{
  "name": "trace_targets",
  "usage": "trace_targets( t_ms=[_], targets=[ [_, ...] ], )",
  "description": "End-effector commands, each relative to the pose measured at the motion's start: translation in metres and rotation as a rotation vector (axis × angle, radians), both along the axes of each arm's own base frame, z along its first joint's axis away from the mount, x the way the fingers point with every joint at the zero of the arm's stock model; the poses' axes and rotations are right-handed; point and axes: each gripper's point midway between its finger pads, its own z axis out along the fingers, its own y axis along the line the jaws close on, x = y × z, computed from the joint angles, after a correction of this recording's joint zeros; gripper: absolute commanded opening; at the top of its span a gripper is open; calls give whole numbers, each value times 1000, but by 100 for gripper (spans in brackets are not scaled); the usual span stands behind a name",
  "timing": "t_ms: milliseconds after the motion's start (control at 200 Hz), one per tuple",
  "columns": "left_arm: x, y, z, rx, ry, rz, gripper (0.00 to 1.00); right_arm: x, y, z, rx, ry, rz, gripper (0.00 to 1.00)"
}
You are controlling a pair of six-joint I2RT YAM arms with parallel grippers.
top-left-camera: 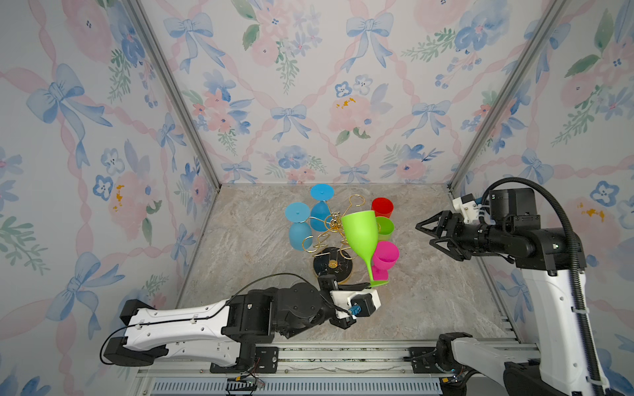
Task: Take the wine glass off the wine glass rack
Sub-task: Place the wine glass at the top-right of the table.
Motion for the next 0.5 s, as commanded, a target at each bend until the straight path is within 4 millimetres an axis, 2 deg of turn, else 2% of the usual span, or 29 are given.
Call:
trace_targets(
  t_ms=[0,225,415,495],
  targets=[
    [-4,1,7,-111,155,0,0,6,2,6,41,-21,-14,76],
    [-18,-4,9,-134,254,-70,0,8,2,6,47,-27,-19,76],
    [-56,-24,2,-35,273,-304,0,9,4,7,50,-26,-12,76],
    [-63,-32,-5,6,251,-350,0,9,6,8,56,-23,-3,76]
  ],
)
